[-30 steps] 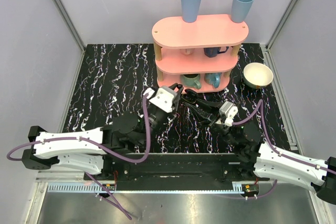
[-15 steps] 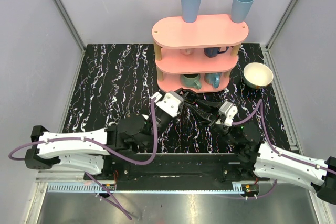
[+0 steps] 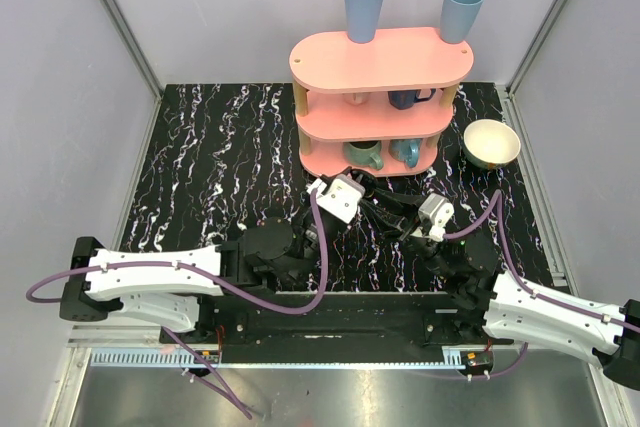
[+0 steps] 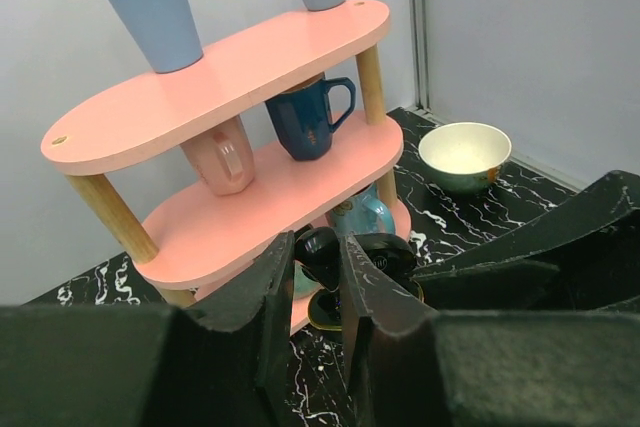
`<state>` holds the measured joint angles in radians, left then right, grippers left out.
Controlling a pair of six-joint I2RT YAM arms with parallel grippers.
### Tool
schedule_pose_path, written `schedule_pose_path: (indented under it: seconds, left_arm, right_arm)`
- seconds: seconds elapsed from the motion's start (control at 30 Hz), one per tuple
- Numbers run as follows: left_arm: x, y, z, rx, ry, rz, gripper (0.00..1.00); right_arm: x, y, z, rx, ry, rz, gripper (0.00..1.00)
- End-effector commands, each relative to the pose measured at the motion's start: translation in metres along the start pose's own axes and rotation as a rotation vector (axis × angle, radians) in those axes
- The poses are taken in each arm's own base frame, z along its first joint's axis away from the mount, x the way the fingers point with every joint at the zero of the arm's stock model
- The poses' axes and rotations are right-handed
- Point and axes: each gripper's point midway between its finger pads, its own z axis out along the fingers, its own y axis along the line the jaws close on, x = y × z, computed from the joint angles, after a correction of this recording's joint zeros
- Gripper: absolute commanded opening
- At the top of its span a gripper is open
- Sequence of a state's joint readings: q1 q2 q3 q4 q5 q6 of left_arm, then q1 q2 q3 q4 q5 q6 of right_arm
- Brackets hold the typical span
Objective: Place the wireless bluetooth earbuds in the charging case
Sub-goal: Insert the left earbud into the left side groove of the charging case.
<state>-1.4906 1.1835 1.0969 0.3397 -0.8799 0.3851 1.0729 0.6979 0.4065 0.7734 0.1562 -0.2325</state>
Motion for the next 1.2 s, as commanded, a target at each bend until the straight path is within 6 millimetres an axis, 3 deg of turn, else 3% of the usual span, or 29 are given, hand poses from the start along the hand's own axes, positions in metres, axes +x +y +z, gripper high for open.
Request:
schedule_pose_path:
  seconds: [0.0, 1.17]
  left_arm:
    - [-0.007, 0.009, 0.002, -0.062, -0.017, -0.017, 0.00]
    - [0.015, 0.009, 0.006, -0.089, 0.015, -0.012, 0.00]
  right_arm:
    - [-0.032, -0.002, 0.007, 0.004, -0.088, -0.004, 0.00]
    - [-0.040, -0.001, 0.009, -0.009, -0.112, -0.002, 0.00]
